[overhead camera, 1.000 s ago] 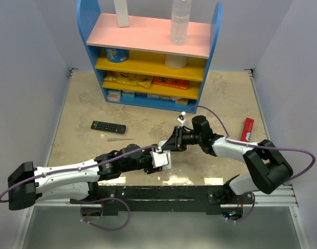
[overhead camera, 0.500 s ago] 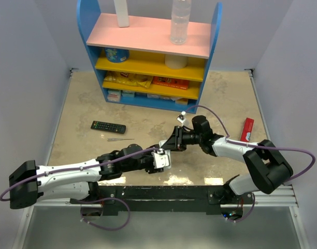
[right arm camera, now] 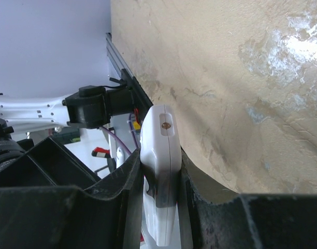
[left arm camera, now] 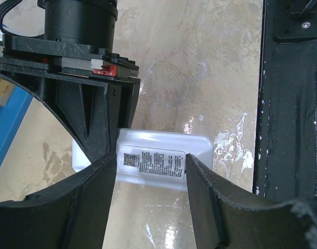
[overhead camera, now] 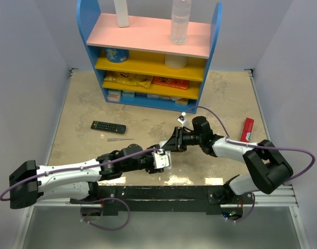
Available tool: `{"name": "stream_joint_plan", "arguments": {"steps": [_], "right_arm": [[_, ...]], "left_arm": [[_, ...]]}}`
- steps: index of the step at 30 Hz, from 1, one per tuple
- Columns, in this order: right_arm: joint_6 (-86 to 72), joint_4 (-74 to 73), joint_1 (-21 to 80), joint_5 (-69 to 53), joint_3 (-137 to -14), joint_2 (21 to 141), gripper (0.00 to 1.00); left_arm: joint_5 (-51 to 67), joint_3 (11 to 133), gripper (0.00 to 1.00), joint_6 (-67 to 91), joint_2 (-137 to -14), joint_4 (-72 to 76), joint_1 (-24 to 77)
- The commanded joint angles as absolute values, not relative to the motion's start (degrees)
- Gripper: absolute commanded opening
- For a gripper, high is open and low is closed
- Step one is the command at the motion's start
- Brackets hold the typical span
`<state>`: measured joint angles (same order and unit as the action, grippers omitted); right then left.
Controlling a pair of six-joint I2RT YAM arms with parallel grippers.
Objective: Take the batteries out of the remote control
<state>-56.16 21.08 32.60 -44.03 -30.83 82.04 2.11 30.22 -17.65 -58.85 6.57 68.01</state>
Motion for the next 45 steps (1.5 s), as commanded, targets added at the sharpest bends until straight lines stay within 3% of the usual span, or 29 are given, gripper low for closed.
{"name": "stream_joint_plan", "arguments": {"steps": [1, 45], "right_arm": [[-56.95, 23.91, 32.61, -44.47, -30.50, 80.24, 0.00], [-57.83, 26.72, 33.75, -46.32, -29.44, 81.56, 0.00]], "left_arm": [[2.11, 30.67, 0.61, -18.81, -57.92, 9.14, 68.38], [-5.01, 30.32, 0.61, -24.52, -62.67, 12.39, 68.47]]}}
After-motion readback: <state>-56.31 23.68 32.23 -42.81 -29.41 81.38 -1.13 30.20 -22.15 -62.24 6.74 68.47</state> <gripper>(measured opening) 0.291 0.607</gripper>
